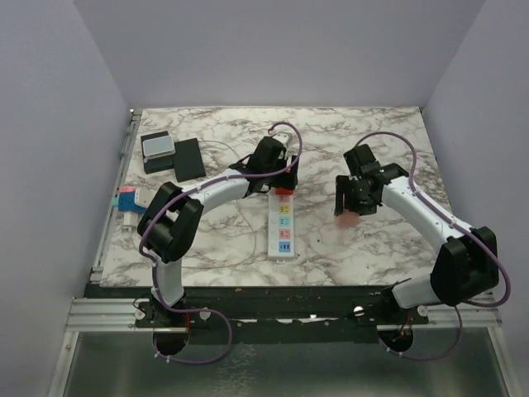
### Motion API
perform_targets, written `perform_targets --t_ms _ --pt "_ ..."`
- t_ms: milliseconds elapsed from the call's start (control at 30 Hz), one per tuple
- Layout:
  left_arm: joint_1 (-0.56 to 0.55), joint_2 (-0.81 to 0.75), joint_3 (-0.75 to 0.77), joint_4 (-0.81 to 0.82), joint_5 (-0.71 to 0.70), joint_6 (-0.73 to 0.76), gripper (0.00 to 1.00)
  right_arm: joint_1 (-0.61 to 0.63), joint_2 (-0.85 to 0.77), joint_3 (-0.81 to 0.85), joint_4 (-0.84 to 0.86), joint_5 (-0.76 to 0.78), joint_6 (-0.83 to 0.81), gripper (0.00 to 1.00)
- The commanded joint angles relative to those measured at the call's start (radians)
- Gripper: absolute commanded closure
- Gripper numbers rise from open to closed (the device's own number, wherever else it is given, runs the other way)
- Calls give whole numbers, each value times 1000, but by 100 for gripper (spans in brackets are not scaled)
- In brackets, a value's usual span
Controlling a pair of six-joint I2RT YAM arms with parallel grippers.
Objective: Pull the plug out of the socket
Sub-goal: Place the plug at the center of the board.
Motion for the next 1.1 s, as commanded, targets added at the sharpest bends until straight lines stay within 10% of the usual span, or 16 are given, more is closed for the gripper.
perform_targets --t_ms 0,800,1067 --pt "9 -31 -32 -163 -23 62 13 -24 79 39 -40 -75 -67 100" --pt "9 -247 -43 -165 93 61 1 -62 455 194 -16 19 -120 90" --pt "9 -256 -42 -166 105 62 1 -72 526 239 -16 34 -116 66"
